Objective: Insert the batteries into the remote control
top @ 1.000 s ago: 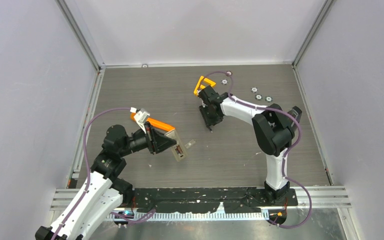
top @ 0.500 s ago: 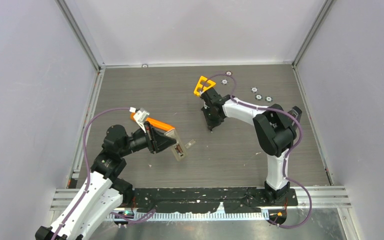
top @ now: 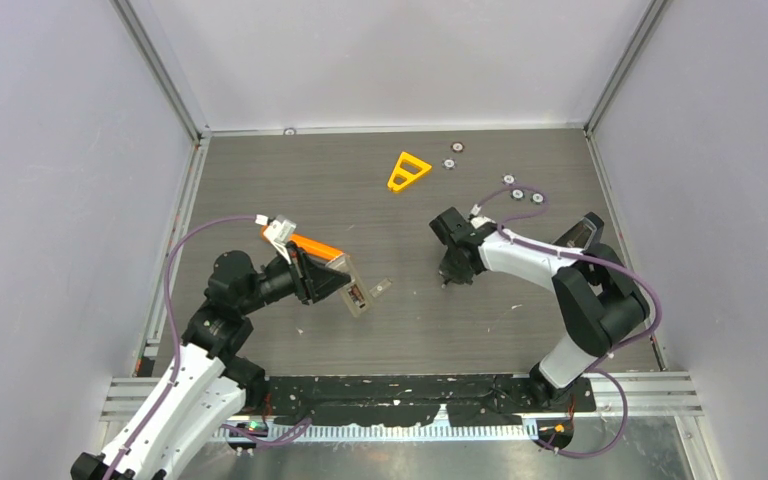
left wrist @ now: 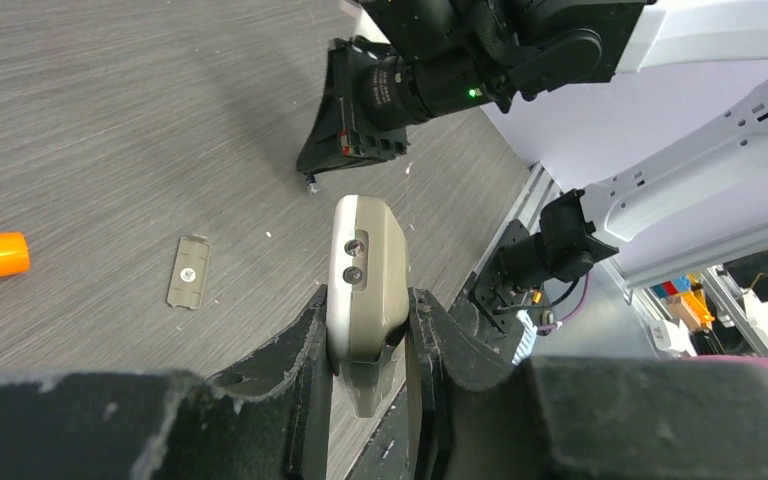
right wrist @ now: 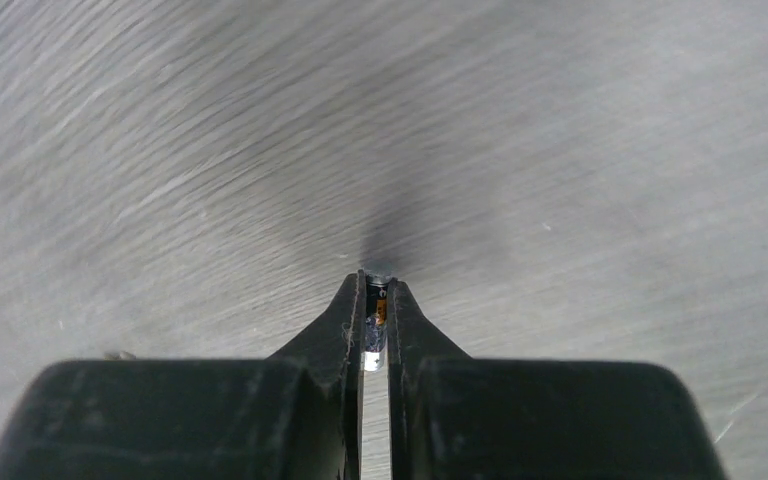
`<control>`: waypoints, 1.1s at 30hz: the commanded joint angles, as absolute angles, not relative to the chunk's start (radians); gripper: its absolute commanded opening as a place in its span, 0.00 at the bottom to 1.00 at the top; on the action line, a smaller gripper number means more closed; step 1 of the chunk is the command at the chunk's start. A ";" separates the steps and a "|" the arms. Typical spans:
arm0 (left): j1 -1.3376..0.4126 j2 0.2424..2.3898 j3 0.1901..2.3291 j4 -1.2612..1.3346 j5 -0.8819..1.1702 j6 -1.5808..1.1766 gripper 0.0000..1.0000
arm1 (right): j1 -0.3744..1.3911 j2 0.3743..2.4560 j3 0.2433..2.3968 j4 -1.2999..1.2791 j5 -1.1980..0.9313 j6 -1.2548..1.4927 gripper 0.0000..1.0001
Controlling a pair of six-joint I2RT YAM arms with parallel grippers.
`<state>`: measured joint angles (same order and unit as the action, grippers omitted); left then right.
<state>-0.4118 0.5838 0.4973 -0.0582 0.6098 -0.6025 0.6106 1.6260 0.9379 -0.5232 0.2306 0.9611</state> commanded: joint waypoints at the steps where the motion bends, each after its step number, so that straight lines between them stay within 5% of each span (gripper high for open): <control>1: -0.407 0.563 0.501 -0.028 0.586 -0.610 0.00 | 0.625 1.632 1.022 -0.765 0.391 1.385 0.05; 8: -0.407 0.565 0.480 -0.008 0.569 -0.625 0.00 | 0.631 1.800 1.163 -0.986 0.343 1.499 0.06; 16: -0.408 0.571 0.474 -0.005 0.569 -0.627 0.00 | 0.643 1.742 1.147 -0.938 0.380 1.457 0.28; 21: -0.408 0.579 0.476 -0.006 0.576 -0.628 0.00 | 0.679 1.616 1.150 -0.910 0.494 1.349 0.63; 28: -0.407 0.578 0.482 -0.007 0.568 -0.627 0.00 | 0.696 1.388 1.042 -0.697 0.575 0.849 0.71; 33: -0.405 0.572 0.498 -0.026 0.568 -0.628 0.00 | 0.695 1.165 0.922 -0.424 0.340 0.329 0.77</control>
<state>-0.4107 0.5842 0.4728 -0.0574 0.5743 -0.6216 0.6933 1.2984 0.9901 -0.6704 0.4805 0.8238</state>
